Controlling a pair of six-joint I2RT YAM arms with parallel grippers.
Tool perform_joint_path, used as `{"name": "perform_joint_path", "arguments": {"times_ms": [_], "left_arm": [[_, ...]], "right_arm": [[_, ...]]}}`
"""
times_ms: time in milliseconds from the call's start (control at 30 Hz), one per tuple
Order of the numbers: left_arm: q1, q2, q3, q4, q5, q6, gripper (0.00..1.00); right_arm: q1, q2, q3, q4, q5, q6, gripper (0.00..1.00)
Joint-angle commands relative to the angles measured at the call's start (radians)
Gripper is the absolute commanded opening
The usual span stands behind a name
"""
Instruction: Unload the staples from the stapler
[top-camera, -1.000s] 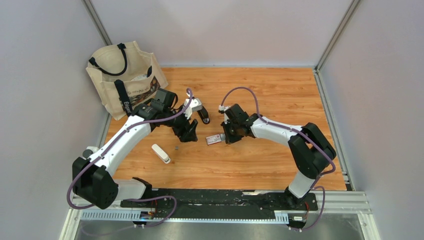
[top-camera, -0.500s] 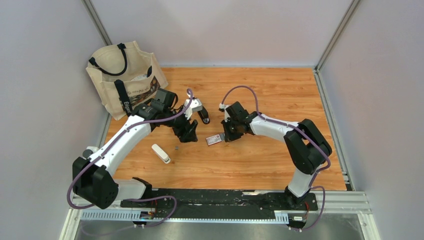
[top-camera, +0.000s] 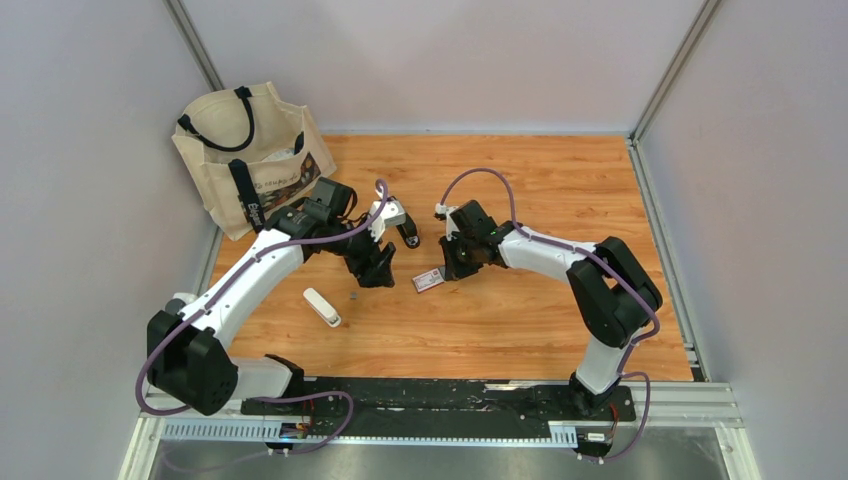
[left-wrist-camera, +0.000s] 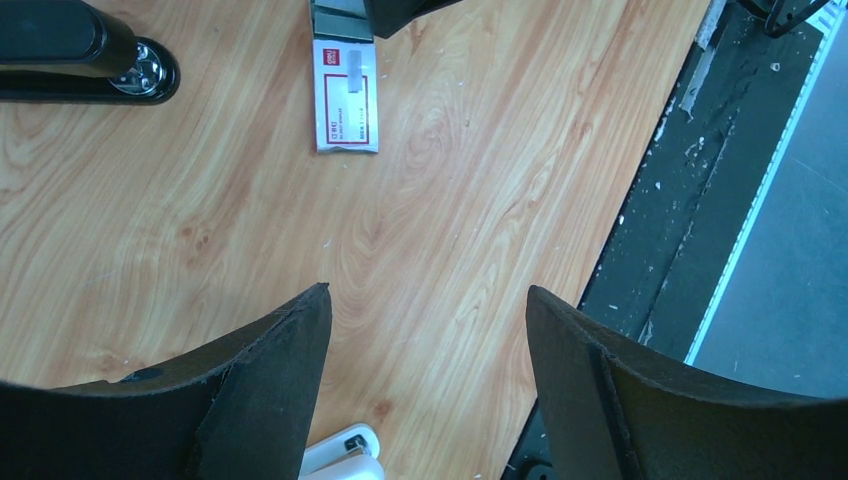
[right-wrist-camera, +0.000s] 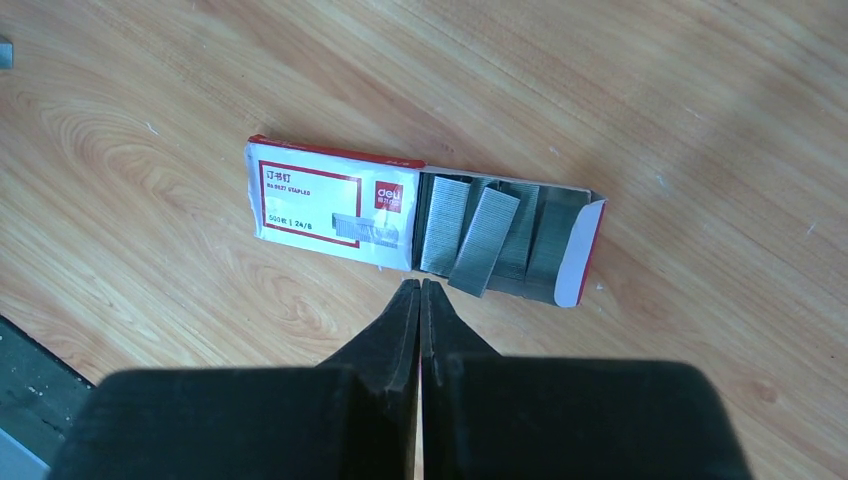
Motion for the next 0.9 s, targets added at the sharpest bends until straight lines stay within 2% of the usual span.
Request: {"name": "perform_joint_path", "arguments": {"times_ms": [0, 333, 433, 500, 533, 567, 633, 867], "left_arm": [[0.006, -0.004, 0.034, -0.009, 0.032, 0.036, 0.79], [0.006, 0.019, 0.033, -0.011, 0.029, 0.055, 0.8], [-0.004, 0.044, 0.027, 0.003, -0.012, 0.078, 0.8], [-0.022, 0.055, 0.013, 0.029, -0.048, 0.107, 0.8], [-0.03, 0.076, 0.008, 0.037, -0.081, 0.12, 0.81], [-0.048, 0.09, 0.005, 0.047, -0.097, 0.132, 0.81], [-0.069, 0.146, 0.01, 0.049, -0.158, 0.163, 0.81], [-0.152, 0.309, 0.062, 0.074, -0.287, 0.206, 0.81]], "right_arm": [[-0.005, 0.002, 0.034, 0.01, -0.011, -0.016, 0.04], [-0.028, -0.178, -0.087, 0.054, -0.022, 0.029, 0.08], [-0.056, -0.207, -0.109, 0.076, -0.031, 0.053, 0.08], [-0.085, -0.222, -0.116, 0.1, -0.034, 0.068, 0.14], [-0.096, -0.222, -0.118, 0.108, -0.035, 0.085, 0.31], [-0.104, -0.218, -0.115, 0.117, -0.034, 0.091, 0.36], [-0.125, -0.183, -0.1, 0.116, -0.026, 0.095, 0.39], [-0.162, -0.06, -0.054, 0.143, -0.032, 0.128, 0.38]]}}
